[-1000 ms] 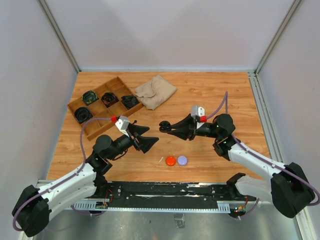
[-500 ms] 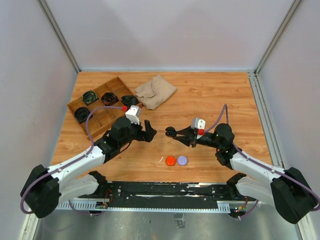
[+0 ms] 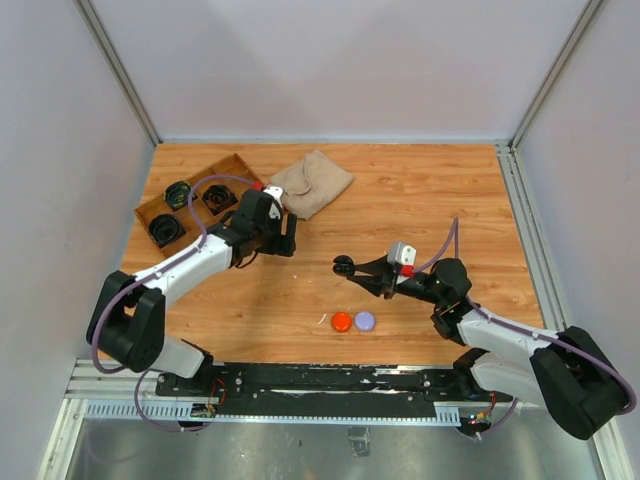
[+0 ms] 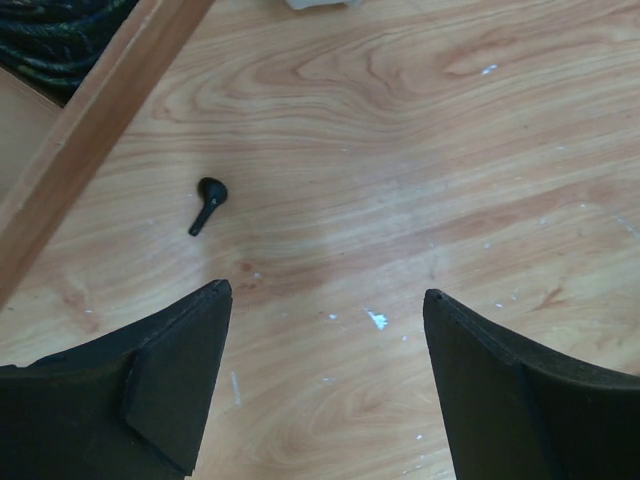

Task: Insert the wireless bluetooth earbuds into the charging case
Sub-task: Pick up the earbud from the center of the board.

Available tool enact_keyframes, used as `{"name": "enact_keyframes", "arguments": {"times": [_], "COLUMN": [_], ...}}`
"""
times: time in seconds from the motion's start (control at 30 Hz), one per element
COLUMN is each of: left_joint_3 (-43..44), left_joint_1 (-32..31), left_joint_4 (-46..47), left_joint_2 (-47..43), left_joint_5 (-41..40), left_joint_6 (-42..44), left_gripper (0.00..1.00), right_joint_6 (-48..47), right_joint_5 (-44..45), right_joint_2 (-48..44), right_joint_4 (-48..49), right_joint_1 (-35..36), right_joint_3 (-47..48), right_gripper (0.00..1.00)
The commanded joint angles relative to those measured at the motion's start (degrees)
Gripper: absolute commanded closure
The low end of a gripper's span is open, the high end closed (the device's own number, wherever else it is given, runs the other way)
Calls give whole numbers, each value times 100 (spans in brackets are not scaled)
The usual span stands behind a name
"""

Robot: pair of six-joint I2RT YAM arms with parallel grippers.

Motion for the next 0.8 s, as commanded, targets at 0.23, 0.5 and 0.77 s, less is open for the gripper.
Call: {"name": "enact_keyframes", "arguments": {"times": [0.23,0.5,0.77], "left_joint_3": [1791,2422,3011], "left_joint_1": [583,826,827], "left_joint_4": [-2164,-2313,-2584], "left_joint_2": [1331,2112,2751], "left_joint_5": [512,559,495], "left_joint_6": [1955,2660,2998], "left_gripper": [24,34,45], "right_joint_6": [53,-16,-79], "right_joint_5": [137,93,100], "right_joint_2": [-393,-495,-480], "right_joint_4": [312,128,40], "right_joint_1": [-63,20,70], "right_joint_3": [-92,-49,-20], "right_gripper": [99,99,99]}}
